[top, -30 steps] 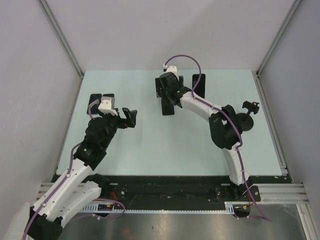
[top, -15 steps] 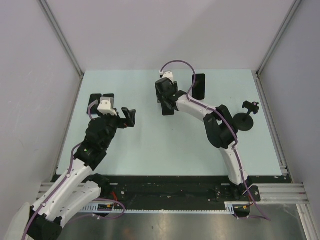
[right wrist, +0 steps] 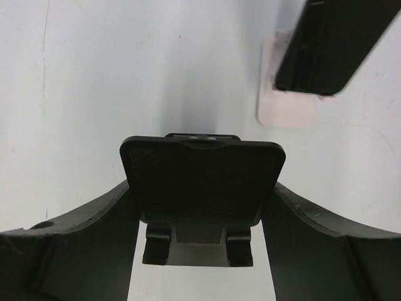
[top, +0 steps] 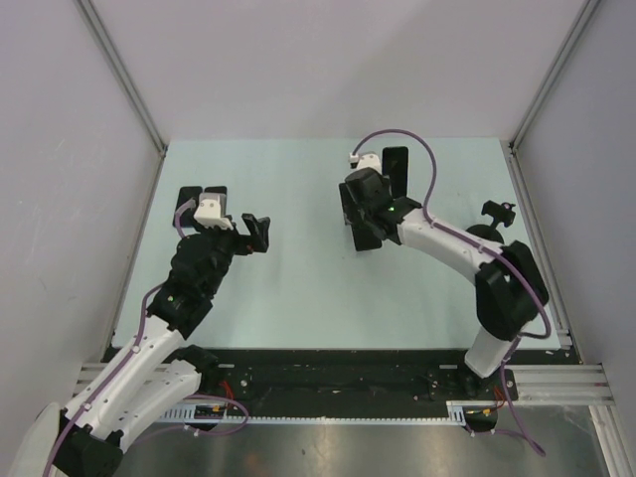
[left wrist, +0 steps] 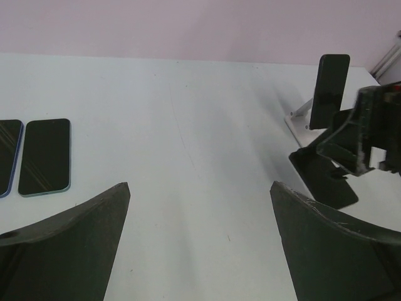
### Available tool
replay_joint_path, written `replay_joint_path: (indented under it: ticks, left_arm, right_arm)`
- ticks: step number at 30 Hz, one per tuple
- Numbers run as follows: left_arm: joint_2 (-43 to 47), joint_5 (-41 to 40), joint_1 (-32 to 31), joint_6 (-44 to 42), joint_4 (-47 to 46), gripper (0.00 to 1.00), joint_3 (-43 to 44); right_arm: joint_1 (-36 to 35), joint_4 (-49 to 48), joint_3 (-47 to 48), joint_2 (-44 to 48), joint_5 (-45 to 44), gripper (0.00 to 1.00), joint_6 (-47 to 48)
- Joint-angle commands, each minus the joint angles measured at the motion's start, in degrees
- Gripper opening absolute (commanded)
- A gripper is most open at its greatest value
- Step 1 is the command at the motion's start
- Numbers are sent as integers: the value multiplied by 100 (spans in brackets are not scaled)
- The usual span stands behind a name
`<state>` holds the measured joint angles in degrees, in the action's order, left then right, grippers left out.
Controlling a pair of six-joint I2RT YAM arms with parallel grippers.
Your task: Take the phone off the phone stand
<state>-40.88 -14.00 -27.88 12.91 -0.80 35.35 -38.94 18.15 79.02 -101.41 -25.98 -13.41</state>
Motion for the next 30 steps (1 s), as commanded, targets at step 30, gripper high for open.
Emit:
replay_joint_path:
  ticks: [30]
  left_arm:
    - [19, -59, -174, -95, -201, 100, -37]
  right_arm:
    - [3164, -1420, -3244, 2195, 2000, 16, 1648]
